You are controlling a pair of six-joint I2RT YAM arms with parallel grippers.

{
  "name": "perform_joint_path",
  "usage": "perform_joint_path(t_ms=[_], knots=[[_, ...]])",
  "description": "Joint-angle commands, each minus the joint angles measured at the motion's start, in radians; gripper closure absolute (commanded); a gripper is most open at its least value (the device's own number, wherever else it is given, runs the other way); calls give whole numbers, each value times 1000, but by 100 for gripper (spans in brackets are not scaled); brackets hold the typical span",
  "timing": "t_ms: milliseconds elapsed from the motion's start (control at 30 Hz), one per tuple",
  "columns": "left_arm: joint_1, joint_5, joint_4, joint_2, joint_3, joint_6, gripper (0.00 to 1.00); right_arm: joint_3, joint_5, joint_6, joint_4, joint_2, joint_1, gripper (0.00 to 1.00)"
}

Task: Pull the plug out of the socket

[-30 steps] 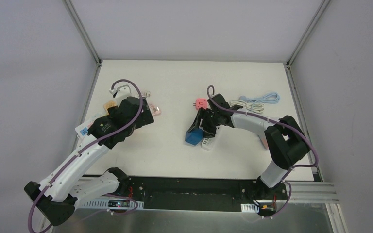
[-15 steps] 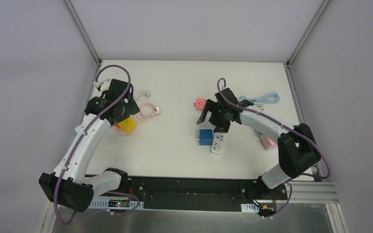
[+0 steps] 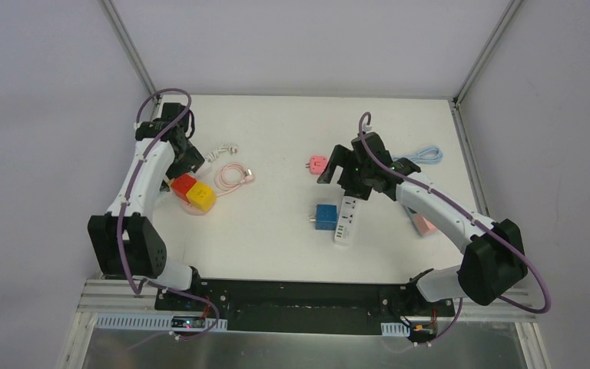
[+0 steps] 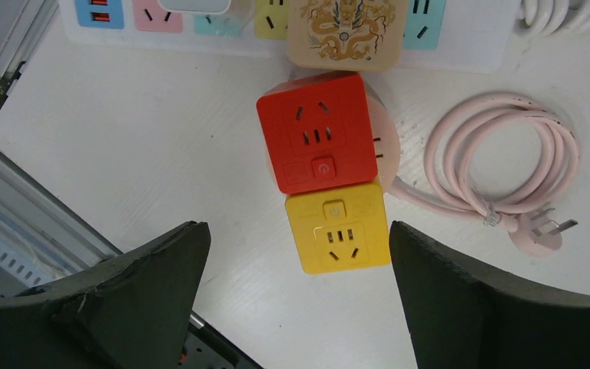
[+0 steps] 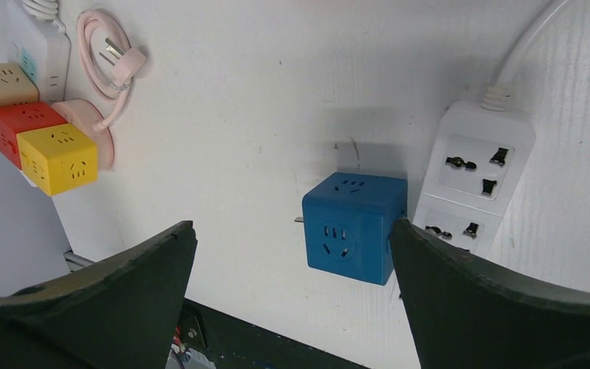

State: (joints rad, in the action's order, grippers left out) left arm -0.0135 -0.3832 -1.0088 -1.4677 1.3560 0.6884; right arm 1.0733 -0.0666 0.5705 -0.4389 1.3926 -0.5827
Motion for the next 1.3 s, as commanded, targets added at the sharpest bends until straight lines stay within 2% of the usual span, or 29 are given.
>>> perform_joint_path(t_ms=[0,100,233,367,600,933,1067,1267], knots=[[24,-18,2,-77,49,-36,9,22,25,-33,-17,-21,12,0],[36,11,4,-144,69,-57,8,16,21,-42,-18,-23,24,0],[37,19,-26,-185,32,4,8,7,7,-44,-19,-20,51,1],[35,26,40,-186,-46,37,9,0,-16,-47,-21,-14,75,2],[36,102,128,-199,-71,13,12,-1,-40,-56,-33,0,95,3],[34,228,201,-137,-208,46,42,-27,-44,-46,-39,-20,106,4],[17,289,229,-93,-268,58,48,-43,-57,-38,-38,-26,106,4],[-140,325,221,-54,-319,95,49,-67,-88,-15,-28,-34,104,5]])
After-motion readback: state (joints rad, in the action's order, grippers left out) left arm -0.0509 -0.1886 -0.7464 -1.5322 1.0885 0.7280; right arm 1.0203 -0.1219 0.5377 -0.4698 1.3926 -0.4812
